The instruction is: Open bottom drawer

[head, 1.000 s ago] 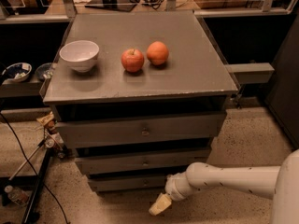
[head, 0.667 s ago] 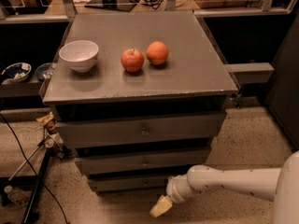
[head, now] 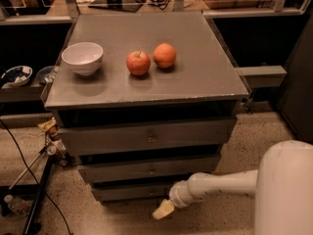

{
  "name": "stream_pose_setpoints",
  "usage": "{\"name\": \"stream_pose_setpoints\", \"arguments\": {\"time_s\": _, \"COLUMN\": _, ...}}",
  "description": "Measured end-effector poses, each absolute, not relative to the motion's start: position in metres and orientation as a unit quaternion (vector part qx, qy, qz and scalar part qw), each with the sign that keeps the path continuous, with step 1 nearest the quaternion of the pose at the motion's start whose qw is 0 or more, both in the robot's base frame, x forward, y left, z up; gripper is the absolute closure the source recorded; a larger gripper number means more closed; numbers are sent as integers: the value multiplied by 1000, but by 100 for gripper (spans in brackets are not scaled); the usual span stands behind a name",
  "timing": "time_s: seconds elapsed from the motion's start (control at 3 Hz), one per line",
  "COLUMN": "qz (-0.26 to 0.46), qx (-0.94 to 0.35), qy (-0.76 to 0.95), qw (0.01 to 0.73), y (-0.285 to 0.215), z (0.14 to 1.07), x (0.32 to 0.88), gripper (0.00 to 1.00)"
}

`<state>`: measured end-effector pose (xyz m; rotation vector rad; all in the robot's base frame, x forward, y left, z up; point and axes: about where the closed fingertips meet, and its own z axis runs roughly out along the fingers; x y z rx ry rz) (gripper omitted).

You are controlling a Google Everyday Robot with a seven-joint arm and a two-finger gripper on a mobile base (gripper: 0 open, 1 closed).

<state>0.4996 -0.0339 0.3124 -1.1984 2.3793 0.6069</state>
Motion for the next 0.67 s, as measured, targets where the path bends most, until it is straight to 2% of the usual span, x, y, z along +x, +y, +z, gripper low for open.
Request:
{"name": "stream_pose_setpoints", "arguments": {"time_s": 0.33, "qz": 193, "qx": -427, "qy": 860, "qw": 202, "y": -43, "z": 287, "x": 534, "gripper": 0}}
{"name": "stream_pose_setpoints", "arguments": {"time_s": 0.67, "qz": 193, "qx": -427, "qy": 860, "qw": 202, "y": -43, "z": 287, "x": 534, "gripper": 0}}
